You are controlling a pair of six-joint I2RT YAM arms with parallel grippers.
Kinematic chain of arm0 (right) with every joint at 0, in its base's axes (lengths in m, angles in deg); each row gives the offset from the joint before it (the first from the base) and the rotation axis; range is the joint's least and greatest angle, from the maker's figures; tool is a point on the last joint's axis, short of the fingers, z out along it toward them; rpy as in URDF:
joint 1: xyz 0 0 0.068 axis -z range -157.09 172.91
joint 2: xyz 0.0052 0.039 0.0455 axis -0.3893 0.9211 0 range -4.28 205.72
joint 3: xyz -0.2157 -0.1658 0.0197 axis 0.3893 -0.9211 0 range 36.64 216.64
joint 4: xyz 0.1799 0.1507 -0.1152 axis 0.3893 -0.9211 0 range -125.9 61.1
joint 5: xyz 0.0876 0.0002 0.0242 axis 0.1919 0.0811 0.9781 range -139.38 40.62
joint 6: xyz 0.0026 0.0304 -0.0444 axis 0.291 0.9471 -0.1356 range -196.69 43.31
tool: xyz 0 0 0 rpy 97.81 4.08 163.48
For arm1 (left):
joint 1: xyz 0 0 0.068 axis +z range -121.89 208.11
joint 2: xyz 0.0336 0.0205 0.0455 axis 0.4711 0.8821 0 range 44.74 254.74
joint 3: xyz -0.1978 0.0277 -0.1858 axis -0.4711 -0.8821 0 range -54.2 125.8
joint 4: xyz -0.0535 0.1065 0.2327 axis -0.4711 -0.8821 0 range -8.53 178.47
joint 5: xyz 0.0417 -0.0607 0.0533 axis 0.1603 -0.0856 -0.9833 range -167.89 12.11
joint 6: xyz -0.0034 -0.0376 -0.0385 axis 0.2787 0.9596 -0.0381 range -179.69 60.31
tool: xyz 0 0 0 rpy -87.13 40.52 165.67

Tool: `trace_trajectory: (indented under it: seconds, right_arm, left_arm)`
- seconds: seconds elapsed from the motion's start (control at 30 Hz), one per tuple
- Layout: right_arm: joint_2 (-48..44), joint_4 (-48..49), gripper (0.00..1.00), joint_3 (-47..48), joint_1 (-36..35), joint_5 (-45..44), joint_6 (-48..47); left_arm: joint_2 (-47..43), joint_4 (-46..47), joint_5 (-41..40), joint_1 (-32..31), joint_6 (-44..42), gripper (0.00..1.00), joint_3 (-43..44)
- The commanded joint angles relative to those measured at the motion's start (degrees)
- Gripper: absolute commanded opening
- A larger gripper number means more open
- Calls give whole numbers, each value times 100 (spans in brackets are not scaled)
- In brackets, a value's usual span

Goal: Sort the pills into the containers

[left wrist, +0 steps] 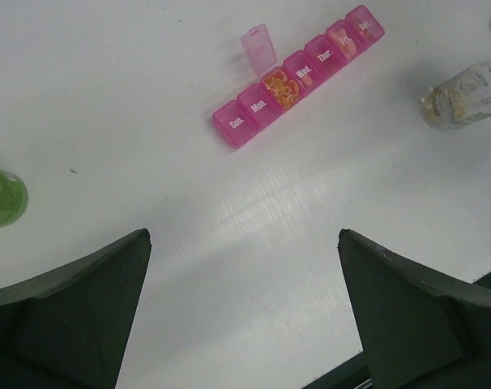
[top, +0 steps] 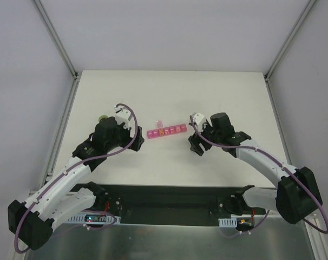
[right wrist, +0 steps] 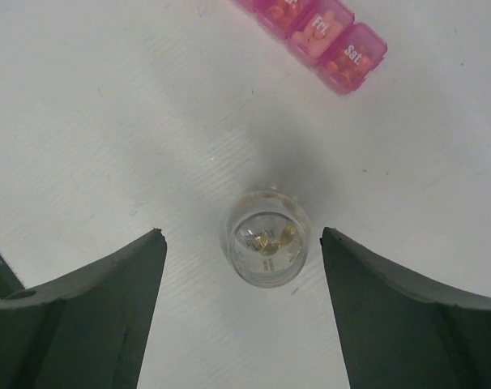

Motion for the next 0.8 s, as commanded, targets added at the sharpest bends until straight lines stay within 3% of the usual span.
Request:
trace_trajectory:
  seconds: [0.0, 0.13, 0.27, 0.4, 0.5, 0.77]
  right_arm:
    - [-90, -673, 85, 792, 55, 468, -109]
    - [130, -1218, 93, 1757, 56, 853, -197]
    - [752, -1246, 87, 2470, 38, 1337, 223]
    - [1622, -1166, 41, 3130, -67, 2101, 865]
    - [2387, -1324, 28, 3735, -216, 2366, 1243]
    - [3829, -1799, 22, 4775, -437, 1769, 1411]
  left_arm:
    - [0, -276, 60, 29, -407, 98, 349]
    - [0, -329, 25, 38, -478, 97, 288]
    - [88, -329, 77, 38, -434, 93, 208]
    - [-25, -355, -116, 47, -548, 91, 173]
    - [-201, -338, -213, 55, -601, 91, 121]
    - [-299, -373, -424, 91, -750, 91, 94]
